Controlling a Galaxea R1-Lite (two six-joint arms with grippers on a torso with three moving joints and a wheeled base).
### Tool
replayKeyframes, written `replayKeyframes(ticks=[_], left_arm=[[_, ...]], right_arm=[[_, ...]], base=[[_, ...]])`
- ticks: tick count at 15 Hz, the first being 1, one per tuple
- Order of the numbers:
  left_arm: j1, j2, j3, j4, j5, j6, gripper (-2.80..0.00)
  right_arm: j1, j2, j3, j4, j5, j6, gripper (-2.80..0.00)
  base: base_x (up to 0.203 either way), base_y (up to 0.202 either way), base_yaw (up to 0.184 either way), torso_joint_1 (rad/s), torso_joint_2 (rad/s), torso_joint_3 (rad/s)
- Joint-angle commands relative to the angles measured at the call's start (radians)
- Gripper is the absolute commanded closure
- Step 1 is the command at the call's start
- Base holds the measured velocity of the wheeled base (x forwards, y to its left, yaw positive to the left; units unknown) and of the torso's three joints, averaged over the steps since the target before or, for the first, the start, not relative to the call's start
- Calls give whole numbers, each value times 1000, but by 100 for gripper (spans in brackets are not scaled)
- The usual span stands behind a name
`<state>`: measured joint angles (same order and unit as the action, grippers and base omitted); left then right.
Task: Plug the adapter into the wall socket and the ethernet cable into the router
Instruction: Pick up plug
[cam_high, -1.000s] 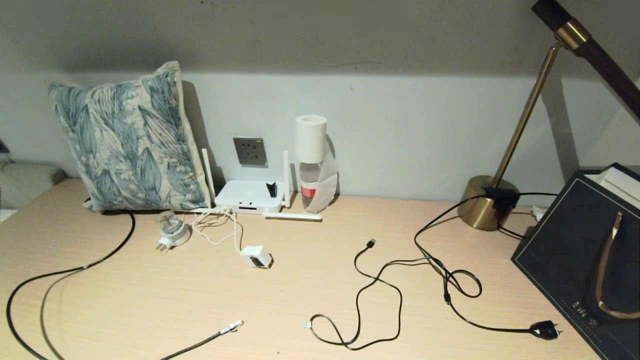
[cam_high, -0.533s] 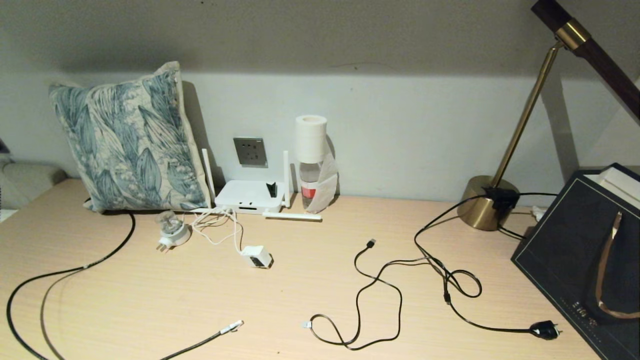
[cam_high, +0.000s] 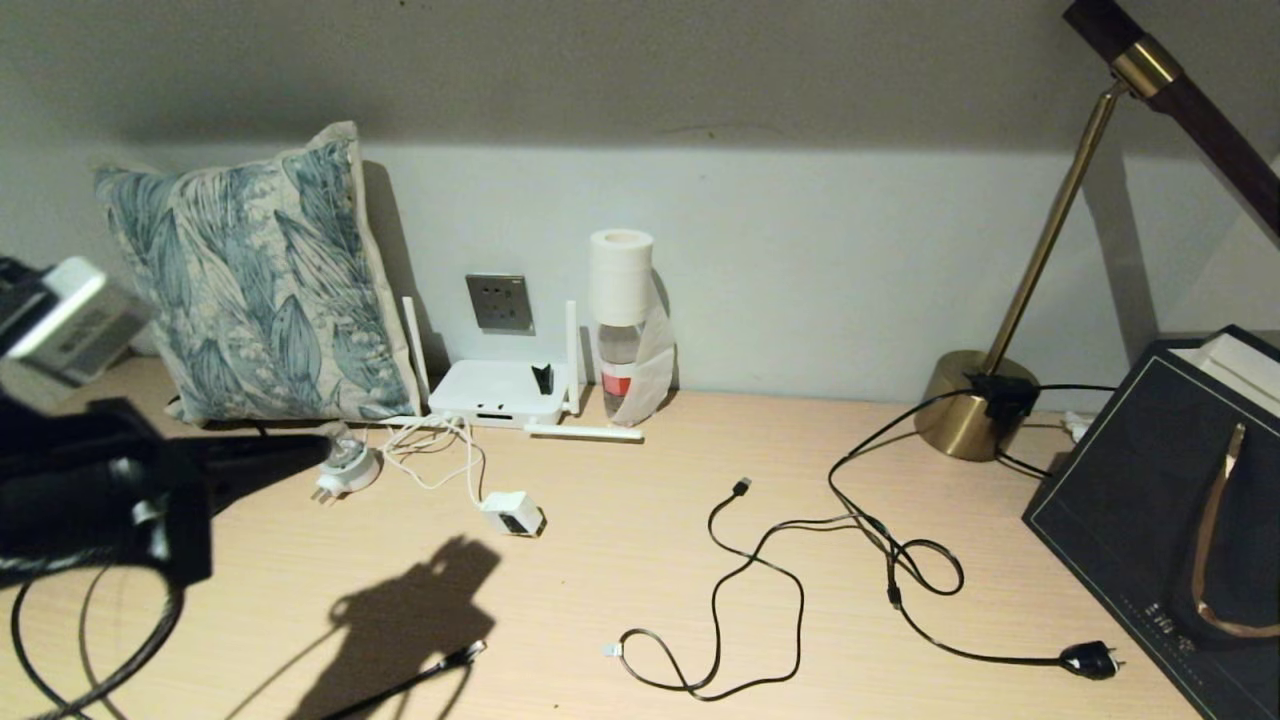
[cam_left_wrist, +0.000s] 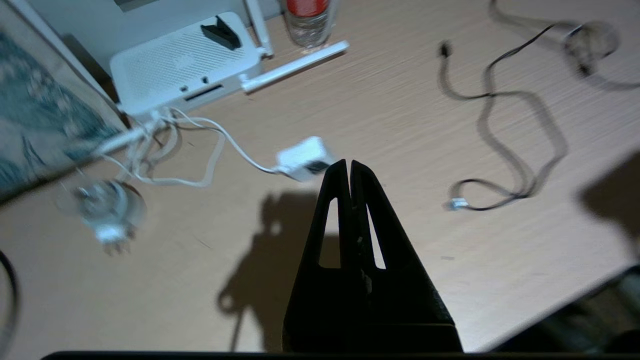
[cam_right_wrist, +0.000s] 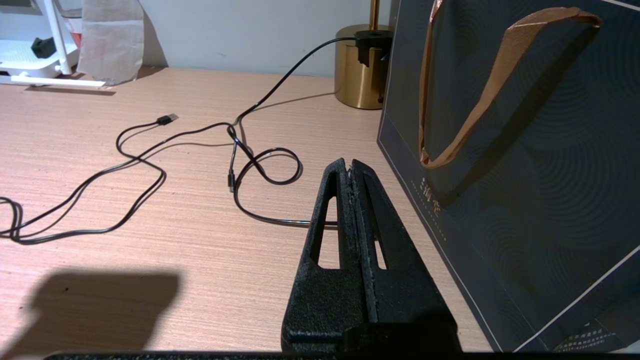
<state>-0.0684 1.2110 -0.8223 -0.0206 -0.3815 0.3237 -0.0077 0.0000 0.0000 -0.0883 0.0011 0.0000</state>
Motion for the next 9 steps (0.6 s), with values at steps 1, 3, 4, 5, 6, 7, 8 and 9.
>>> replayKeyframes(ticks=[1, 3, 4, 5, 6, 7, 8, 9], left_arm=[[87, 373, -162, 20, -110, 383, 0], [119, 469, -261, 180, -199, 716, 0], [123, 514, -313, 286, -221, 850, 0], [122, 555, -374, 361, -231, 937, 0], [118, 593, -436, 430, -236, 996, 0], [113, 630, -502, 502, -239, 1047, -280], [108, 667, -555, 548, -239, 1099, -280], [100, 705, -608, 572, -240, 1140, -280]], right_arm=[[0, 2, 35, -1, 0, 0, 0], [0, 2, 35, -1, 0, 0, 0], [0, 2, 35, -1, 0, 0, 0], [0, 1, 35, -1, 0, 0, 0], [0, 2, 35, -1, 0, 0, 0], [0, 2, 35, -1, 0, 0, 0], [0, 2, 35, -1, 0, 0, 0], [0, 2, 35, -1, 0, 0, 0]], base=[[0, 0, 0, 0, 0, 0], [0, 0, 0, 0, 0, 0], [0, 0, 0, 0, 0, 0], [0, 0, 0, 0, 0, 0], [0, 0, 0, 0, 0, 0], [0, 0, 0, 0, 0, 0], [0, 0, 0, 0, 0, 0], [0, 0, 0, 0, 0, 0]])
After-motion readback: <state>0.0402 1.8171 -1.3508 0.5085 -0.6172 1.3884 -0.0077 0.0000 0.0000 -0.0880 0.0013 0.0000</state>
